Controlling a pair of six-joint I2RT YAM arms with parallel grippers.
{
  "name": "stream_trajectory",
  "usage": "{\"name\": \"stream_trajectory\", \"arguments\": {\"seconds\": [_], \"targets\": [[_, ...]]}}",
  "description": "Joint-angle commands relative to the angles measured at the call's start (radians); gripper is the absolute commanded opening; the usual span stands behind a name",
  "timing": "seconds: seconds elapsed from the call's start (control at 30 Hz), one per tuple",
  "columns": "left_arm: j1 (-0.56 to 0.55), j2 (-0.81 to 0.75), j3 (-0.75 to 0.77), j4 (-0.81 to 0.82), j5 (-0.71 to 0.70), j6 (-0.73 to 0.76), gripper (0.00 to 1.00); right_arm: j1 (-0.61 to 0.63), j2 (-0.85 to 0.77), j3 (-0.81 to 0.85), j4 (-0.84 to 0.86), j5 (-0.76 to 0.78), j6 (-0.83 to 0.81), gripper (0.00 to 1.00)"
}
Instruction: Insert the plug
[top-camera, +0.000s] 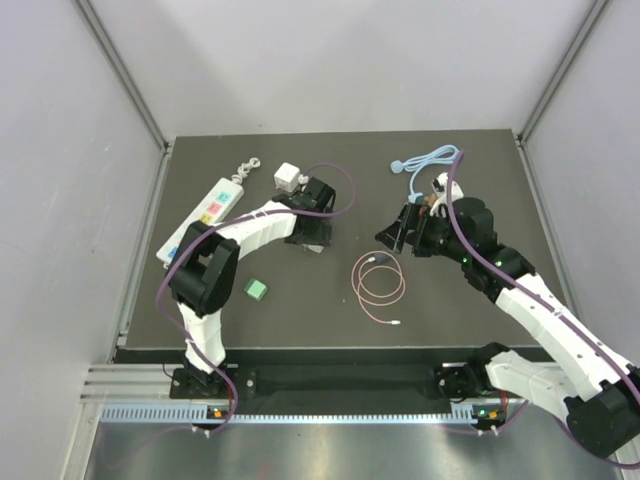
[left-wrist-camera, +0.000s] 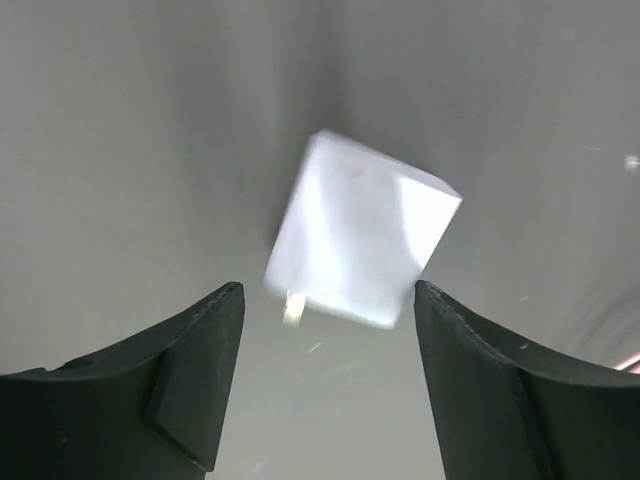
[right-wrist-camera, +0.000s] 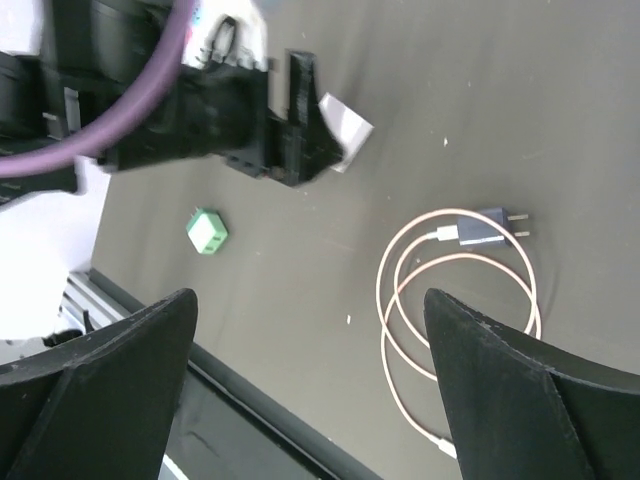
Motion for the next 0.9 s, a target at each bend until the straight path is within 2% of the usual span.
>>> {"name": "stream_trajectory", "arguments": {"seconds": [0.0, 0.03, 0.13, 0.23, 0.4, 0.43, 0.53, 0.57, 0.87], "targets": [[0.006, -0.134, 0.059, -0.138, -0.181, -0.053, 0.73, -0.006, -0.035, -0.020, 0.048, -0.007, -0.012, 0.95], [0.006, -0.141, 0.088, -0.225, -0.251, -0.112, 0.72, -0.006, -0.033, -0.023, 0.051, -0.010, -0.012, 0.95], [0.004, -0.183, 0.077, -0.346, -0.323, -0.213, 0.71, -0.007, -0.022, -0.020, 0.048, -0.020, -0.015, 0.95], [0.007, -0.269, -0.016, -0.392, -0.342, -0.334, 0.66, -0.007, -0.027, -0.029, 0.047, -0.032, -0.018, 0.95], [0.039, -0.471, -0.188, -0.413, -0.308, -0.539, 0.66, -0.004, -0.048, -0.054, 0.044, -0.044, -0.021, 0.95], [0.047, -0.497, -0.244, -0.410, -0.301, -0.614, 0.68, -0.003, -0.056, -0.057, 0.045, -0.044, -0.019, 0.95], [0.079, -0.572, -0.340, -0.373, -0.270, -0.703, 0.73, -0.004, -0.062, -0.058, 0.045, -0.050, -0.019, 0.96], [0.098, -0.588, -0.354, -0.362, -0.258, -0.715, 0.78, -0.003, -0.062, -0.058, 0.045, -0.055, -0.021, 0.96], [0.155, -0.485, -0.397, -0.423, -0.212, -0.837, 0.84, 0.004, -0.058, -0.075, 0.068, -0.064, -0.029, 0.96]]}}
